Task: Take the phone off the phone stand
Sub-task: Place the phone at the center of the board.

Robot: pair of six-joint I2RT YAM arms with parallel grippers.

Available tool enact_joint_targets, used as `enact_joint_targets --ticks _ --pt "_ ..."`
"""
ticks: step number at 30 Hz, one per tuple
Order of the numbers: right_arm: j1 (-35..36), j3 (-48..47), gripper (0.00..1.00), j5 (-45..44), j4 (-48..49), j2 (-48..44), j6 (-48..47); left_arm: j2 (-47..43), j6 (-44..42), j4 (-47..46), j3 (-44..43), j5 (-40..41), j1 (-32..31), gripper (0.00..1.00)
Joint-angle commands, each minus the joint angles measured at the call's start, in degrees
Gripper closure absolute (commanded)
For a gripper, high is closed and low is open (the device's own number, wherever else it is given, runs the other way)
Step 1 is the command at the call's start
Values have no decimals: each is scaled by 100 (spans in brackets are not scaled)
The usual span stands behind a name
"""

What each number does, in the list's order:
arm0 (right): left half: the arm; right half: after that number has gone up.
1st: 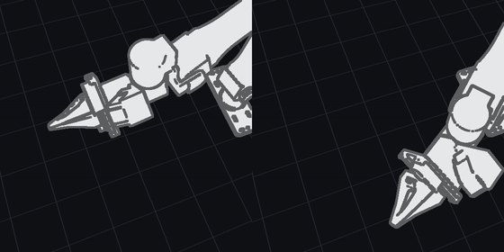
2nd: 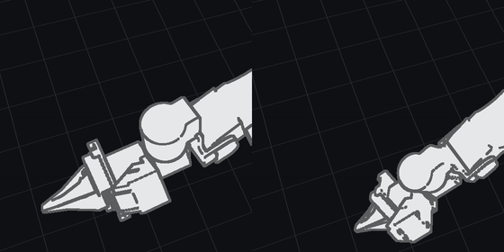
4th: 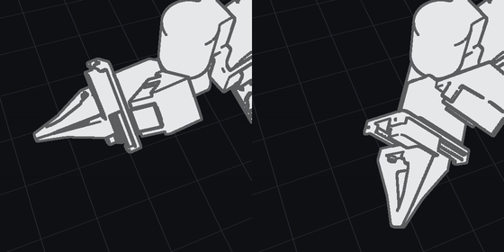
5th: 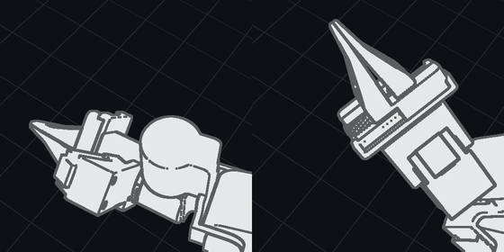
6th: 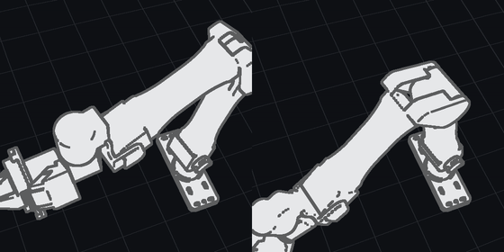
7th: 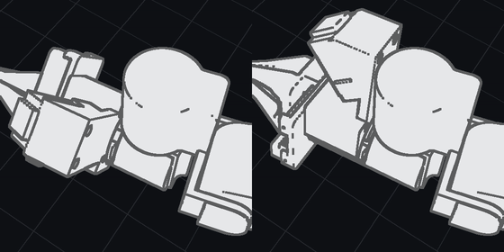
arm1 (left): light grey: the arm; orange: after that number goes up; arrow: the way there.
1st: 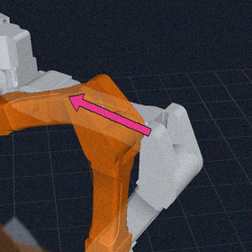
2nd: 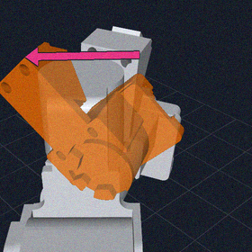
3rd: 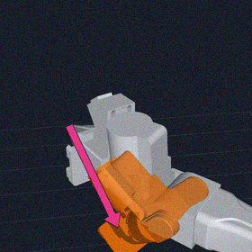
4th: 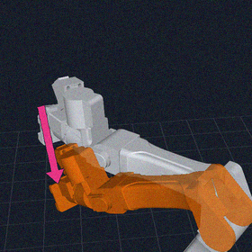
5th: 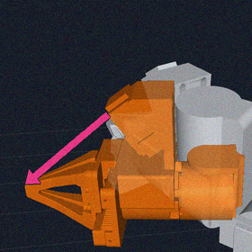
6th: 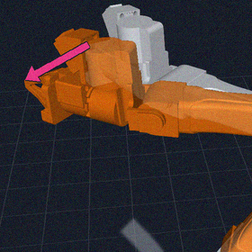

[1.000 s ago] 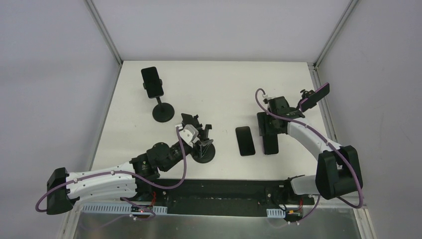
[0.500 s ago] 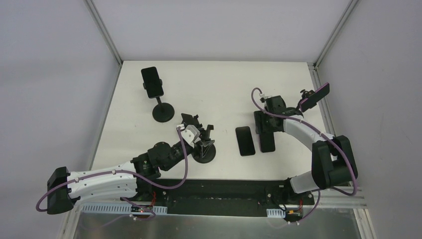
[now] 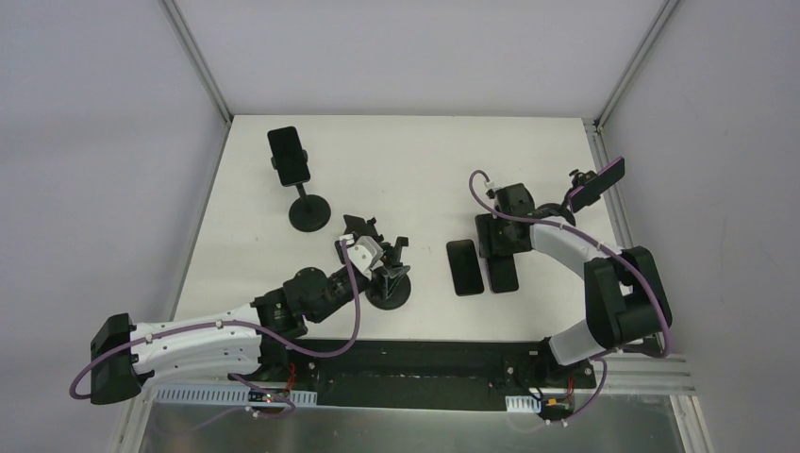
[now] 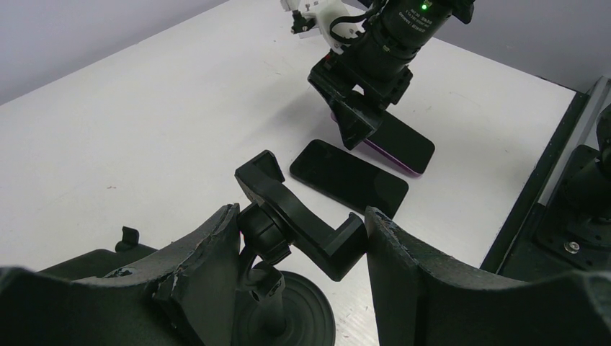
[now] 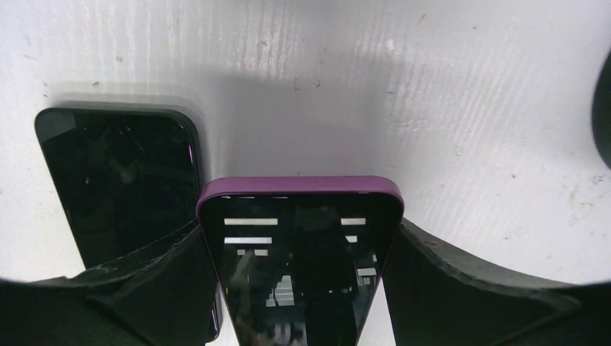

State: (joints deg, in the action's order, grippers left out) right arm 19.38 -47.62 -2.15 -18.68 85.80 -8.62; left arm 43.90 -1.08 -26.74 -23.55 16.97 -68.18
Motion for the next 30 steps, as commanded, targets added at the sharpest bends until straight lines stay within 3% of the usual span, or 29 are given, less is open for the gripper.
enact_joint_targets --ticks 1,7,14,30 --pt "109 -288 58 -1 -99 236 168 100 53 354 -11 -165 -3 100" --pt "143 -337 51 -53 -154 315 256 75 84 354 30 -168 -2 100" --pt "149 -415 36 -242 -255 275 211 -8 73 360 67 -95 -7 100" --pt "152 -437 26 -210 -290 275 226 -33 91 357 144 -155 -7 99"
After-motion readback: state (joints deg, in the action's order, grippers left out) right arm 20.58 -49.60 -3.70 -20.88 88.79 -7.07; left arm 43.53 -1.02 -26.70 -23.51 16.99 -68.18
